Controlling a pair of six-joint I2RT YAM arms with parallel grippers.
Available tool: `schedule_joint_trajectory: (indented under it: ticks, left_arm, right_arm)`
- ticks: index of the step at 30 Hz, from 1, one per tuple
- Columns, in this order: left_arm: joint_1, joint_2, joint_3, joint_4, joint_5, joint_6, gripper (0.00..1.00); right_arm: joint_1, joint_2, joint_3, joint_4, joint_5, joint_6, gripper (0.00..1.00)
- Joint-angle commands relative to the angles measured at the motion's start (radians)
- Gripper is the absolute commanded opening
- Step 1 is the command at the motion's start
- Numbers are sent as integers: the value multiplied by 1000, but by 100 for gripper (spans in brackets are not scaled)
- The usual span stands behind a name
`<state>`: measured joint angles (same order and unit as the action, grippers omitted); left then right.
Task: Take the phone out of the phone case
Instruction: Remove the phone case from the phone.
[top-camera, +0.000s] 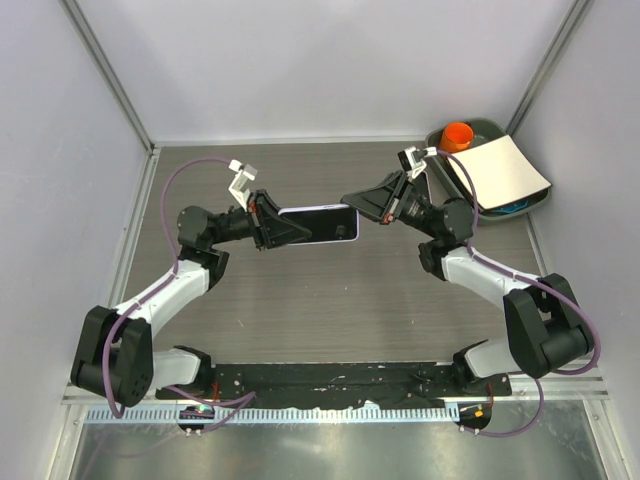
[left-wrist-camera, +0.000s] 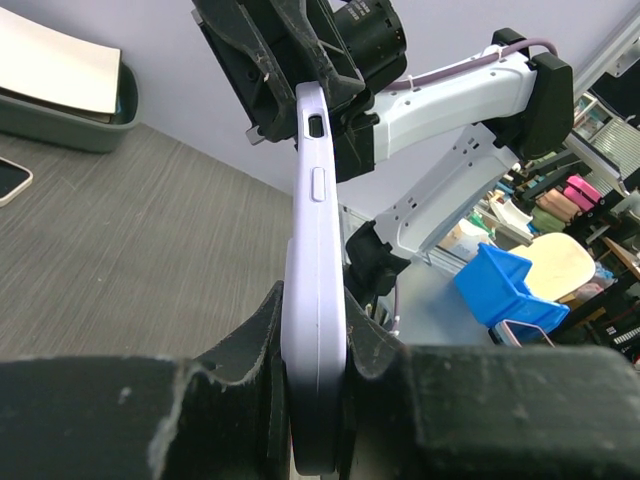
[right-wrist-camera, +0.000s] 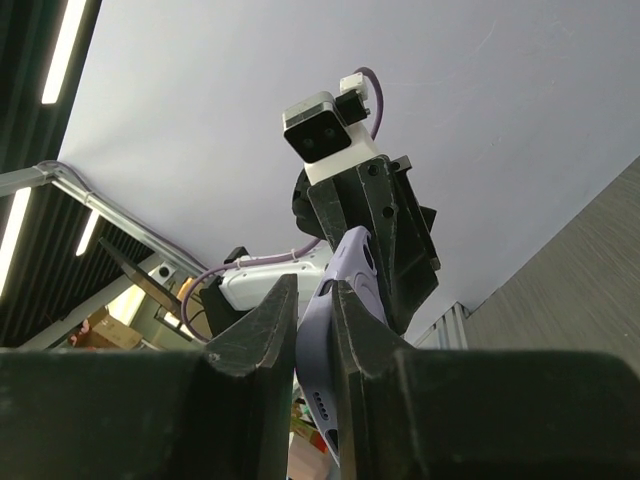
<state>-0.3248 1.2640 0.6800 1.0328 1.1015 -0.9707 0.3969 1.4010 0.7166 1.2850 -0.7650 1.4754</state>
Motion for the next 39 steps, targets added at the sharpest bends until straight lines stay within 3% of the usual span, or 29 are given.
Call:
schedule_joint_trajectory:
  ticks: [1,9,39]
  left_arm:
    - [4,-26,6,179,27,-37,0]
    - [-3,-44,6,325,77,-126,0]
    - [12,-78,44,464,64,-207,0]
  right_arm:
    - [3,7,40,27,13,34,11]
    - [5,46,34,-29,35,31,11]
    - [-24,69,11,-182,93,-32,11]
